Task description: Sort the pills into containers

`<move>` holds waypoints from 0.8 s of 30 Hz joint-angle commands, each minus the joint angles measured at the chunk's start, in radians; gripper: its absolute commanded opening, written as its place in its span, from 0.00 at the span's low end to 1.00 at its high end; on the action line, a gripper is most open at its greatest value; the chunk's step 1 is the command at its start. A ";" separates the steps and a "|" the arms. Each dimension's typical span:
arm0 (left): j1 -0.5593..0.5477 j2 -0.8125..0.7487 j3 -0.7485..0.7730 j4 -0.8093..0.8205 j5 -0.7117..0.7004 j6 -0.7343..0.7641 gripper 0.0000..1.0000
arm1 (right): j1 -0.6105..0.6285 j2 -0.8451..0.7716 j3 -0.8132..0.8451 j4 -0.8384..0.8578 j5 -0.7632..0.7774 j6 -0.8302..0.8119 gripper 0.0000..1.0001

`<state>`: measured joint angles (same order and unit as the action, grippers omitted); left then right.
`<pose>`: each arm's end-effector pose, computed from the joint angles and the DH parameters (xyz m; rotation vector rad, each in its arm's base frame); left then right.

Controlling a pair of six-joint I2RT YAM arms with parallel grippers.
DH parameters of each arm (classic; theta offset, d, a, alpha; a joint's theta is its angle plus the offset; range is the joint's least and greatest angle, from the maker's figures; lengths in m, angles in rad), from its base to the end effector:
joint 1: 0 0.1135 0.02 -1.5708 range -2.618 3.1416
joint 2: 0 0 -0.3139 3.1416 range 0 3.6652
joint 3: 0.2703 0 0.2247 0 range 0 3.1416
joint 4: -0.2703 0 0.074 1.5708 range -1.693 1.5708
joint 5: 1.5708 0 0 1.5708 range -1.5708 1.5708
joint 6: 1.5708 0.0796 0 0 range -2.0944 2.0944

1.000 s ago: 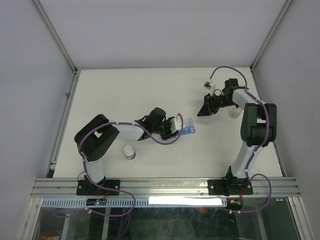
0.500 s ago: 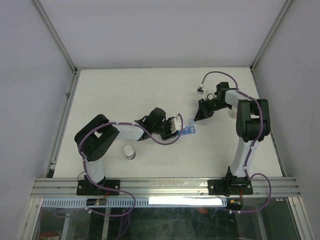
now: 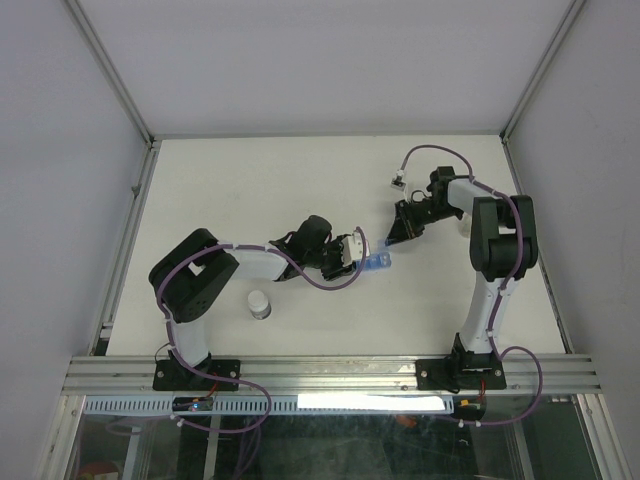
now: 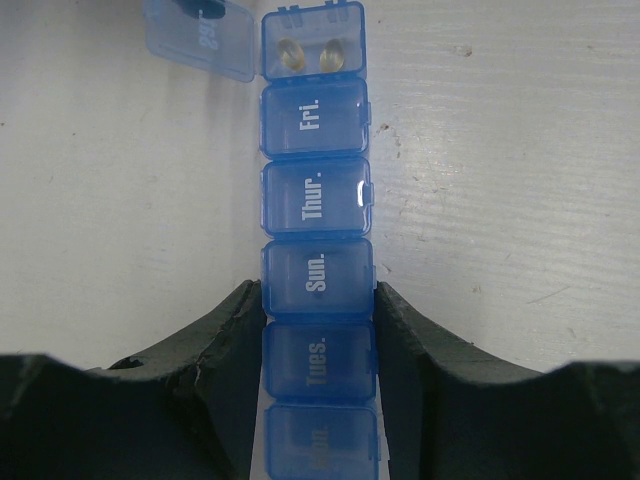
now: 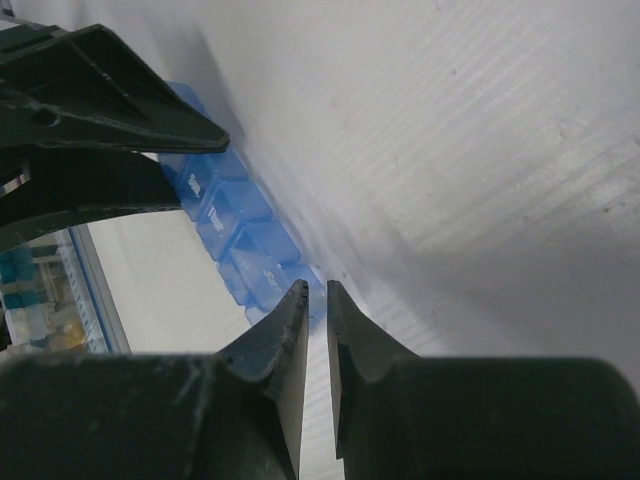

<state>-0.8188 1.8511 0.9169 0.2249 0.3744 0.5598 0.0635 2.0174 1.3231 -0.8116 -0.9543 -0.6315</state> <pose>0.2494 -0.3092 0.1802 1.5993 1.6292 -0.5622 0.3633 0.0882 0.1844 -0.9057 2.3754 1.2383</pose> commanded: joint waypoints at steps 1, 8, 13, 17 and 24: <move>-0.010 -0.010 -0.002 0.001 0.034 -0.013 0.32 | 0.006 -0.014 0.056 -0.116 -0.128 -0.123 0.15; -0.011 -0.009 0.003 -0.005 0.032 -0.022 0.32 | 0.008 -0.065 0.012 -0.225 -0.141 -0.270 0.14; -0.010 -0.012 0.007 -0.008 0.032 -0.028 0.32 | 0.032 -0.143 -0.076 -0.154 -0.033 -0.242 0.14; -0.010 -0.010 0.012 -0.009 0.037 -0.034 0.32 | 0.072 -0.189 -0.140 -0.048 0.071 -0.161 0.13; -0.010 -0.010 0.012 -0.016 0.041 -0.035 0.33 | 0.104 -0.255 -0.137 0.008 0.130 -0.100 0.13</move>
<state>-0.8188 1.8511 0.9169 0.2245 0.3759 0.5381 0.1593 1.8420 1.1660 -0.8684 -0.8673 -0.7738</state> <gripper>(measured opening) 0.432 0.129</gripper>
